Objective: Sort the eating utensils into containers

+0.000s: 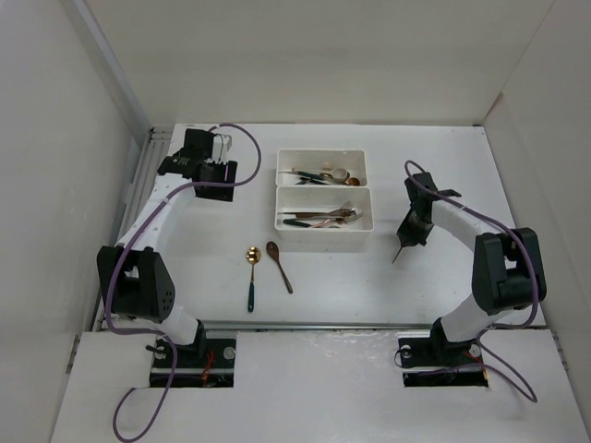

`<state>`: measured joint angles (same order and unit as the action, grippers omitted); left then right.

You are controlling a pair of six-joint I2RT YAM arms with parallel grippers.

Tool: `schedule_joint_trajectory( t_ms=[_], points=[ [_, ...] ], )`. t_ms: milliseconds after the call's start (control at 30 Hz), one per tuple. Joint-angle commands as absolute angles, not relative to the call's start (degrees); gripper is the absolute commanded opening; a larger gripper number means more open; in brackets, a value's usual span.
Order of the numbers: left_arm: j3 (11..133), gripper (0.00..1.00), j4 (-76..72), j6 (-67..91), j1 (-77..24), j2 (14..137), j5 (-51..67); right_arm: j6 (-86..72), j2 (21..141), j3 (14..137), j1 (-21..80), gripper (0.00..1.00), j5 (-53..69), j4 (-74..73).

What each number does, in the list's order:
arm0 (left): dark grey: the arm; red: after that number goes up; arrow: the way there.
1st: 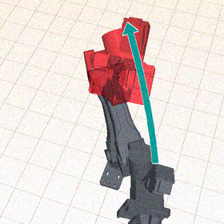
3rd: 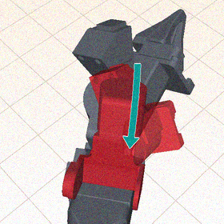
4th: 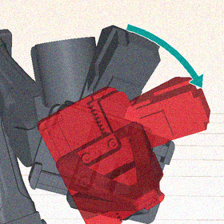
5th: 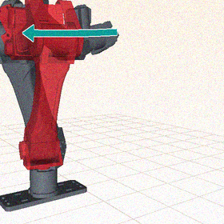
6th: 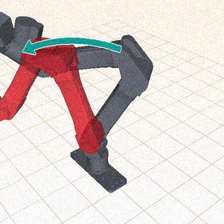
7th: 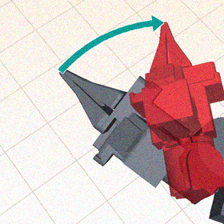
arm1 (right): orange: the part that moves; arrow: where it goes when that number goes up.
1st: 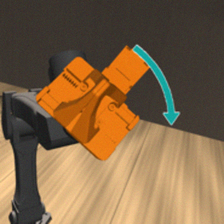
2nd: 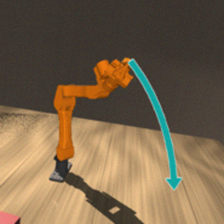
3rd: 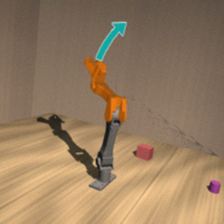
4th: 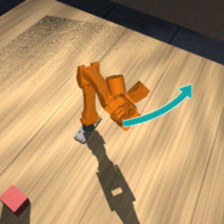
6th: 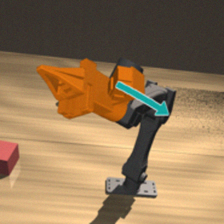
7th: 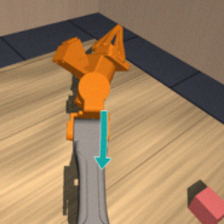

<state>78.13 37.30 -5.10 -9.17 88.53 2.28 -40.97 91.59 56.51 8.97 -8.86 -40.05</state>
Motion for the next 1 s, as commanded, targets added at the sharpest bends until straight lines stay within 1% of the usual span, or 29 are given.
schedule_joint_trajectory(
  t_ms=[0,267,533,700,800,833,900,933,967],
  points=[
    [77.3,0.59,36.2,-5.4,-8.5,85.9,1.1,-41.7,89.3,58.4,8.6,0.0,-10.0,-38.8],
    [77.3,0.59,36.2,-5.4,-8.5,87.1,0.6,-42.8,85.2,60.2,8.6,0.0,-12.1,-41.0],
    [77.3,0.59,35.7,-5.4,-8.5,87.6,1.8,-44.6,81.2,68.8,9.1,0.0,-15.7,-43.7],
    [75.5,0.59,35.7,-5.4,-8.5,86.3,1.8,-48.0,79.4,74.9,12.2,0.0,-17.4,-44.8],
    [72.3,0.59,37.8,-6.5,-9.0,84.9,4.4,-55.5,78.8,78.0,15.9,0.0,-17.4,-42.1],
    [70.1,0.59,38.3,-8.7,-9.6,84.4,5.8,-62.2,78.8,78.0,17.4,0.0,-17.4,-40.2],
    [67.8,0.59,40.0,-12.3,-12.5,83.7,9.7,-67.9,78.7,76.9,21.5,0.0,-17.4,-33.7],
    [66.7,0.59,40.0,-13.6,-13.7,83.7,9.7,-70.7,78.7,76.9,22.7,0.0,-16.6,-27.0],
    [64.4,0.59,40.0,-15.9,-14.9,83.1,9.7,-75.6,80.8,76.9,23.7,0.0,-16.6,-24.1]
  ],
)
